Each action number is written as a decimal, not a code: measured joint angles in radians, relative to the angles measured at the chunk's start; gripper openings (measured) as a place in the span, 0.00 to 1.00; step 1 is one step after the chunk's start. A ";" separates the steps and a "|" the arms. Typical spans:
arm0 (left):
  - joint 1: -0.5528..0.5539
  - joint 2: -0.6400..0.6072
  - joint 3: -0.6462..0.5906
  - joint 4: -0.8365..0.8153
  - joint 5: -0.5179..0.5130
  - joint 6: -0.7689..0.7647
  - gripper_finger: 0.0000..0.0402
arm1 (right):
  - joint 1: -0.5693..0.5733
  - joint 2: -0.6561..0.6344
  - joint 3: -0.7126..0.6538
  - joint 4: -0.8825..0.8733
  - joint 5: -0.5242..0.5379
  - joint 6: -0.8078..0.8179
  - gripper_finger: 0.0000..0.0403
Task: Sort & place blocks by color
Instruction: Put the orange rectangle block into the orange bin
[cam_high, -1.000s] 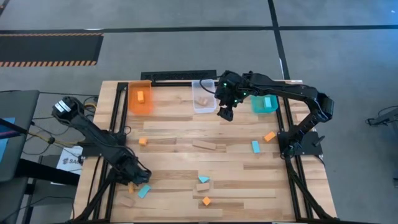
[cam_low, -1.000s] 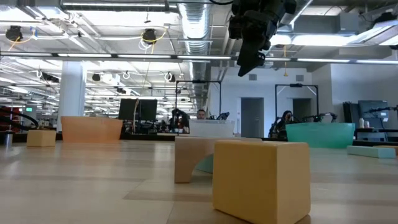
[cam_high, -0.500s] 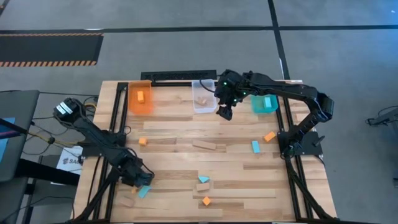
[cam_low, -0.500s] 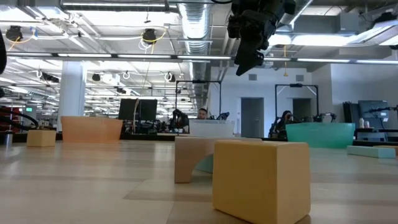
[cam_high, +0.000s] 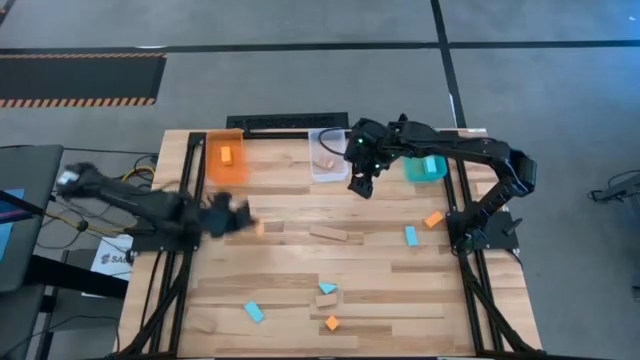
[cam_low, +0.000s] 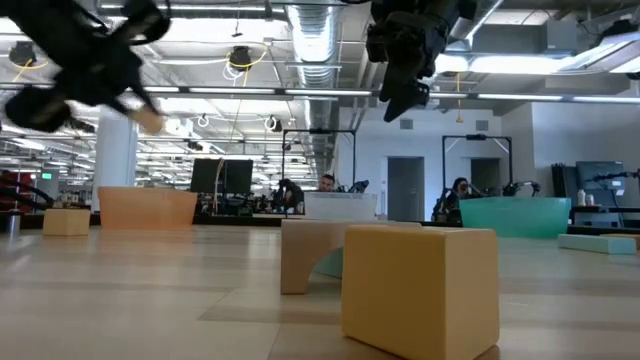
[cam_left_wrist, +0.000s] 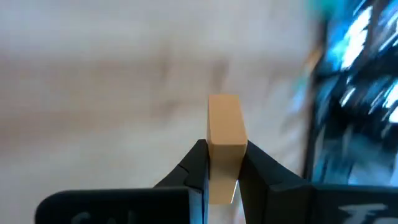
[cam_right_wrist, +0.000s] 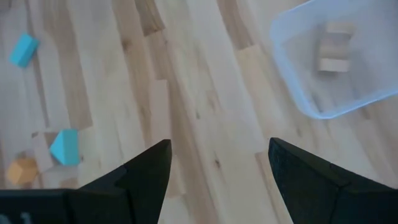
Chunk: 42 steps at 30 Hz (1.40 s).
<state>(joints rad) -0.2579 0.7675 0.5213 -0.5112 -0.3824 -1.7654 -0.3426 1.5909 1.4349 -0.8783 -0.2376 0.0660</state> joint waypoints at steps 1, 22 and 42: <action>0.070 -0.030 0.000 -0.001 -0.023 0.064 0.07 | 0.010 0.000 0.000 0.002 0.000 0.009 0.72; 1.287 0.188 0.060 0.020 0.192 1.110 0.07 | 0.160 0.000 0.000 0.035 0.041 0.266 0.72; 1.323 0.247 0.168 -0.170 0.228 1.247 0.57 | 0.173 0.000 0.000 0.050 0.062 0.300 0.72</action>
<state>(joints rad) 1.0655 1.0144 0.6892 -0.6816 -0.1548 -0.5183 -0.1692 1.5909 1.4349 -0.8280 -0.1757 0.3664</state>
